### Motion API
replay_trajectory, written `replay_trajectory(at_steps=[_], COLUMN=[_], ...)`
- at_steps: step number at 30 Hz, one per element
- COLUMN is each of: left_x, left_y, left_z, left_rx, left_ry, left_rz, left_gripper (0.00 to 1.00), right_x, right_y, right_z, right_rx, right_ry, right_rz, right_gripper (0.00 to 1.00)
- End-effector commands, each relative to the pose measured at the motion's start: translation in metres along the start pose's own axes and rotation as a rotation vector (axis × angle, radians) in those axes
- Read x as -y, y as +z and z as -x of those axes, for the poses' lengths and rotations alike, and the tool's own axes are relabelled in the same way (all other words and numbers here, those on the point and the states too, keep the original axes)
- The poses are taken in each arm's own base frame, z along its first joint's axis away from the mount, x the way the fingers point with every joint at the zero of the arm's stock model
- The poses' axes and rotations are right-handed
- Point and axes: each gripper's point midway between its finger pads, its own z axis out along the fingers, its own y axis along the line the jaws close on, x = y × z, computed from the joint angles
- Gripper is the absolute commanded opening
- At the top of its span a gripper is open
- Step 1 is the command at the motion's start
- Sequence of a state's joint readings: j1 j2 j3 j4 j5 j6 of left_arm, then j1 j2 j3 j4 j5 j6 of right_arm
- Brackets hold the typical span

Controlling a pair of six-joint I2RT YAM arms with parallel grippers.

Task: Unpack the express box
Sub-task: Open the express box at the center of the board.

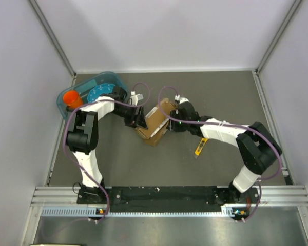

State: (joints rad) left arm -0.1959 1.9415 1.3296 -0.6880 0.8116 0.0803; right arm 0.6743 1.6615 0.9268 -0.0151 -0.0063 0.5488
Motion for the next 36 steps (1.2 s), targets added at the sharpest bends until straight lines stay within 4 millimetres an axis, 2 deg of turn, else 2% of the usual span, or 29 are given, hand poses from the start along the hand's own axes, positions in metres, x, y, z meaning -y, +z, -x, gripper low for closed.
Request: replay_trajectory(at_steps=[1,2,3,6,8,9,11,12,13,16,19,20,23,26,29,30,31,32,33,36], left_x=[0.014,0.017,0.018,0.024,0.029,0.03,0.03,0.03,0.03,0.031,0.025,0.021,0.004,-0.008,-0.005,-0.003,0.002,0.004,0.01,0.025], left_y=[0.008,0.007,0.007,0.007,0.008,0.009,0.01,0.011,0.011,0.013,0.016,0.018,0.02,0.019,0.016,0.015,0.016,0.015,0.011,-0.003], left_z=[-0.017,-0.017,-0.017,-0.019,-0.021,-0.022,-0.024,-0.024,-0.024,-0.026,-0.028,-0.03,-0.031,-0.031,-0.036,-0.038,-0.042,-0.045,-0.053,-0.056], left_rx=[-0.069,-0.07,-0.071,-0.076,-0.082,-0.085,-0.09,-0.089,-0.09,-0.095,-0.096,-0.103,-0.11,-0.108,-0.122,-0.13,-0.153,-0.169,-0.204,-0.194], left_ry=[0.008,0.004,0.0,-0.018,-0.043,-0.051,-0.063,-0.063,-0.069,-0.092,-0.13,-0.157,-0.222,-0.261,-0.231,-0.22,-0.196,-0.132,-0.137,-0.03], left_rz=[-0.082,-0.094,-0.104,-0.138,-0.174,-0.181,-0.183,-0.186,-0.189,-0.205,-0.209,-0.207,-0.183,-0.162,-0.16,-0.156,-0.158,-0.154,-0.157,-0.184], left_gripper=[0.56,0.56,0.56,0.57,0.57,0.57,0.57,0.58,0.59,0.64,0.65,0.66,0.68,0.7,0.77,0.83,0.96,0.99,0.99,0.99], right_x=[-0.039,-0.038,-0.046,-0.052,-0.057,-0.068,-0.079,-0.082,-0.079,-0.085,-0.074,-0.063,-0.041,-0.023,-0.02,-0.018,-0.018,-0.022,-0.02,-0.015], right_y=[-0.037,-0.045,-0.063,-0.09,-0.098,-0.098,-0.091,-0.081,-0.061,-0.032,-0.02,-0.017,-0.014,-0.01,-0.004,0.0,0.002,0.003,0.005,0.006], right_z=[0.056,0.053,0.061,0.064,0.071,0.08,0.089,0.085,0.076,0.056,0.028,0.012,-0.019,-0.036,-0.04,-0.042,-0.042,-0.038,-0.039,-0.035], right_rx=[0.118,0.1,0.128,0.151,0.189,0.233,0.25,0.226,0.183,0.136,0.093,0.063,0.004,-0.014,-0.018,-0.026,-0.026,-0.021,-0.026,-0.014], right_ry=[-0.05,-0.065,-0.07,-0.08,-0.072,-0.078,-0.09,-0.096,-0.098,-0.074,-0.078,-0.083,-0.084,-0.062,-0.05,-0.048,-0.048,-0.048,-0.049,-0.038], right_rz=[0.086,0.076,0.108,0.123,0.138,0.172,0.19,0.194,0.174,0.197,0.162,0.138,0.093,0.045,0.033,0.026,0.024,0.029,0.018,-0.016], right_gripper=[0.35,0.35,0.34,0.35,0.35,0.36,0.36,0.35,0.33,0.29,0.29,0.28,0.27,0.27,0.28,0.28,0.28,0.28,0.27,0.27])
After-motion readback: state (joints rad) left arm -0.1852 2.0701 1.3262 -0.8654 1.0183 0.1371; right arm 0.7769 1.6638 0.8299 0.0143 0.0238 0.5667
